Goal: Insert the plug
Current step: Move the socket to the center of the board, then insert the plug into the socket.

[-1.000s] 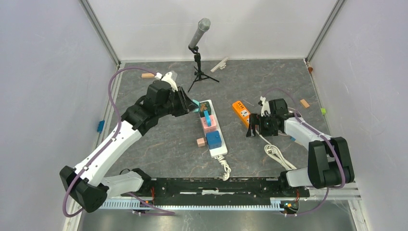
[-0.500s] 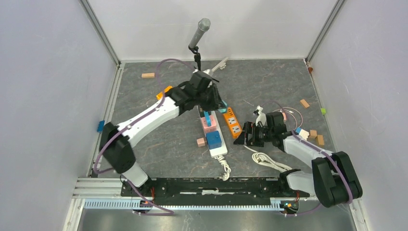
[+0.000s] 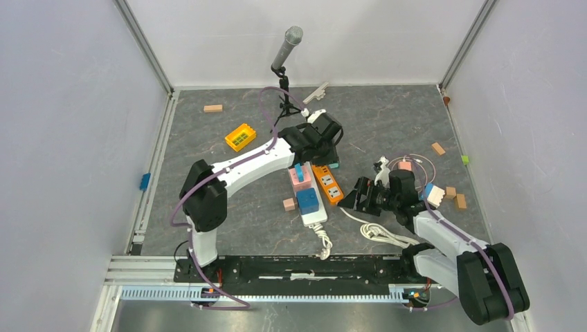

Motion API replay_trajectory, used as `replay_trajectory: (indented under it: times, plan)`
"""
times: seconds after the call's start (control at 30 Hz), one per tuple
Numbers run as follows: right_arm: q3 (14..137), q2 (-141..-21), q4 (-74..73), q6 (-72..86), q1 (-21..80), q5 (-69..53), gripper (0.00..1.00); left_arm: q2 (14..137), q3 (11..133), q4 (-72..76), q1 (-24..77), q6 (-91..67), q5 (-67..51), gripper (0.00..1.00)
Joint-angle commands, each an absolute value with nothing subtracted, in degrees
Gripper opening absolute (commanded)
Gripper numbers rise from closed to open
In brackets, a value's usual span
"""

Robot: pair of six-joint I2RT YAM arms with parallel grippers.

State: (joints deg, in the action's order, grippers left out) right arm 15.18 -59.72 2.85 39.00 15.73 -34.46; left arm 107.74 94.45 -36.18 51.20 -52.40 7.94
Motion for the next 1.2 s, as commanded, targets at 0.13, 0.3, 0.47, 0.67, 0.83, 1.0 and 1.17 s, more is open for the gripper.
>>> replay_trajectory:
  times: [0.13,0.3,0.47,0.67,0.83,1.0,1.17]
  plan:
    - [23.09,-57.73,-7.36,29.8,11.59,-27.46,0.98,111.4,96.24,-39.54,53.4,-60.94,21.09,0.02]
    - [24.56,-57.57,-9.25,27.91,10.56,-26.42,0.98,112.98,95.56,-42.81,54.04,-64.9,23.87,0.02]
    - [24.7,-57.49,-9.76,27.34,10.27,-25.84,0.98,112.41,94.0,-46.15,55.32,-73.05,28.88,0.02]
    - [24.85,-57.28,-10.45,26.55,10.02,-25.67,0.98,115.23,94.4,-46.23,55.69,-74.9,28.14,0.02]
    - [24.98,-57.46,-10.77,25.88,9.82,-25.62,0.98,116.19,94.85,-48.86,55.74,-77.43,28.75,0.02]
    - [24.67,-57.89,-10.46,25.78,9.6,-25.84,0.98,115.67,95.27,-50.8,56.26,-78.45,29.93,0.02]
    - [24.59,-57.77,-10.46,25.74,9.58,-26.02,0.98,114.48,95.1,-50.99,57.25,-78.76,30.32,0.02]
